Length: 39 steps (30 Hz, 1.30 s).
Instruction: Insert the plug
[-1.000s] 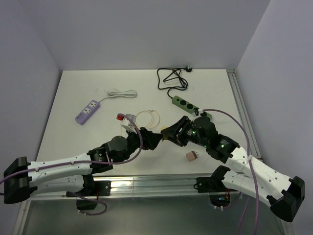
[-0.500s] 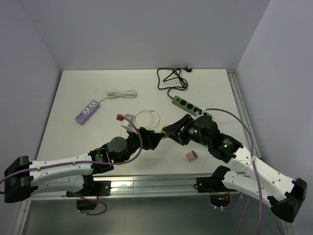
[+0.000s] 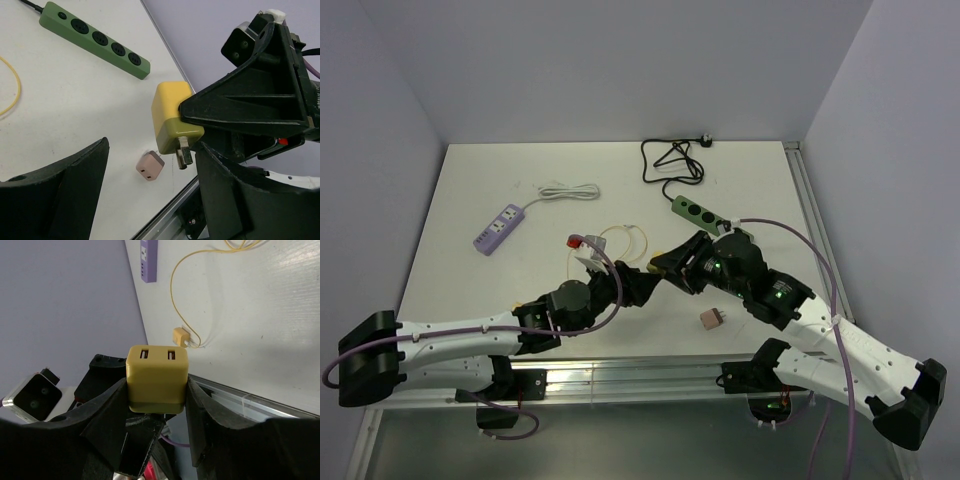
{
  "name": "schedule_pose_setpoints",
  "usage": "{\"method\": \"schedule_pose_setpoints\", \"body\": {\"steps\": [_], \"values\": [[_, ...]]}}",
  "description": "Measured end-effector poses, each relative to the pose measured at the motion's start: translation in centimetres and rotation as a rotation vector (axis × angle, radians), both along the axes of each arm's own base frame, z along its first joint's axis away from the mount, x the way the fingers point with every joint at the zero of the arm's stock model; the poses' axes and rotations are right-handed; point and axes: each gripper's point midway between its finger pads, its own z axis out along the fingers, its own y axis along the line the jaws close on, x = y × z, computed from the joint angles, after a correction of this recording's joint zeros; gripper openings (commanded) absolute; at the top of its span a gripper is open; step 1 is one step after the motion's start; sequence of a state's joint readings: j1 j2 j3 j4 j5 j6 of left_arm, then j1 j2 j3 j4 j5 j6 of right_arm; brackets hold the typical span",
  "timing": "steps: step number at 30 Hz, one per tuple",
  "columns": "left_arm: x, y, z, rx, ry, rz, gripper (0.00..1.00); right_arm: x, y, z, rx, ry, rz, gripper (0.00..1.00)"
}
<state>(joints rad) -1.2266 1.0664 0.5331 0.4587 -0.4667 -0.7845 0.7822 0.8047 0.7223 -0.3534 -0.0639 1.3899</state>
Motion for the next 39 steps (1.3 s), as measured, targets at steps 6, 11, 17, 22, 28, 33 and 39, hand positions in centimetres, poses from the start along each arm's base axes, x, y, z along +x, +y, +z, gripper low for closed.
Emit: {"method": "schedule_pose_setpoints", "body": {"steps": [6,11,17,22,28,33,39], "values": [[0.2,-0.5,-0.4,-0.015,0.015,0.010,0.77,0.1,-0.1,-0.1,-0.005,-0.004,-0.010,0.00],[0.3,-0.8,-0.6,-0.019,0.016,0.010,0.83,0.0,0.1,0.0,-0.003,-0.001,-0.007,0.00],[0.5,-0.9,-0.5,-0.025,0.029,0.021,0.83,-0.3,0.3,-0.1,-0.004,0.001,0.005,0.00],[0.6,-1.0,-0.3,-0.034,0.034,0.029,0.71,-0.5,0.5,-0.1,-0.004,-0.001,0.002,0.00],[0.1,-1.5,0.1,-0.053,0.039,0.000,0.46,-0.7,0.6,-0.3,-0.003,0.006,-0.003,0.00],[-0.5,-2.0,0.4,-0.044,0.025,-0.037,0.00,-0.9,0.5,-0.7,-0.018,0.008,-0.005,0.03],[-1.0,-2.0,0.5,-0.042,0.024,-0.066,0.00,-1.3,0.2,-0.5,-0.049,-0.046,0.029,0.44]]}}
